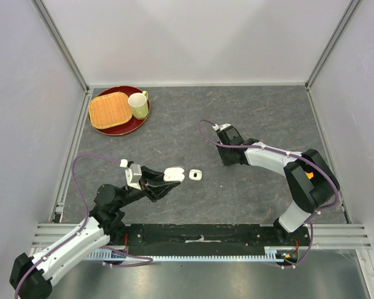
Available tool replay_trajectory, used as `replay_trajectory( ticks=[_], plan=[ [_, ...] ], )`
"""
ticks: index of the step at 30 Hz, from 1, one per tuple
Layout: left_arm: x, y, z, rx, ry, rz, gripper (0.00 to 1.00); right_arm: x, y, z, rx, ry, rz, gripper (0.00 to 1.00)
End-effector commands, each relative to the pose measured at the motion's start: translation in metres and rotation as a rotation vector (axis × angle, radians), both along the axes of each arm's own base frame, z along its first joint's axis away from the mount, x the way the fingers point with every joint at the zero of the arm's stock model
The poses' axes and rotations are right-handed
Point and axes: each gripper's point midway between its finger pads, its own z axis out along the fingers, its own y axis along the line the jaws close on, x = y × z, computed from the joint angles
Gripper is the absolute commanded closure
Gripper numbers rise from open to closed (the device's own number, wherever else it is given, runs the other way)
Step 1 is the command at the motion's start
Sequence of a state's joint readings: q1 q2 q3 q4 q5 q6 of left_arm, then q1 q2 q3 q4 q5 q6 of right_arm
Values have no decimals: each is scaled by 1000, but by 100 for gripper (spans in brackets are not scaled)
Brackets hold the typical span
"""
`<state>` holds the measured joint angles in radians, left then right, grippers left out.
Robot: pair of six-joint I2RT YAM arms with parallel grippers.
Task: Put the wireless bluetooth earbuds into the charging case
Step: Pick up the earbud from the center of the board.
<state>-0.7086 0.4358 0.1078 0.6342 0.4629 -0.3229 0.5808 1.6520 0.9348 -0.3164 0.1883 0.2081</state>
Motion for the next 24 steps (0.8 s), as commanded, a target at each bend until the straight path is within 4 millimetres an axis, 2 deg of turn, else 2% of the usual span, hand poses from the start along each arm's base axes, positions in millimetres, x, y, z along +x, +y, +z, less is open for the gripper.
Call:
replay_trajectory(
  ticks=[1,13,18,19,21,24],
  plan=[
    [1,2,7,-27,-4,15,98,18,4,5,-16,-48,-13,62],
    [2,4,5,-23,-3,28,98,27,-8,0,-69,-50,-33,65],
    [2,4,5,-23,-1,26,98,30,-12,1,-48,-43,-52,69],
    [2,4,5,-23,-1,28,98,31,-16,1,-43,-37,-61,75],
    [1,4,5,-24,-1,24,98,32,-15,3,-6,-29,-70,80],
    [2,4,6,-26,1,27,98,35,-22,4,30,-17,-102,78]
  ],
)
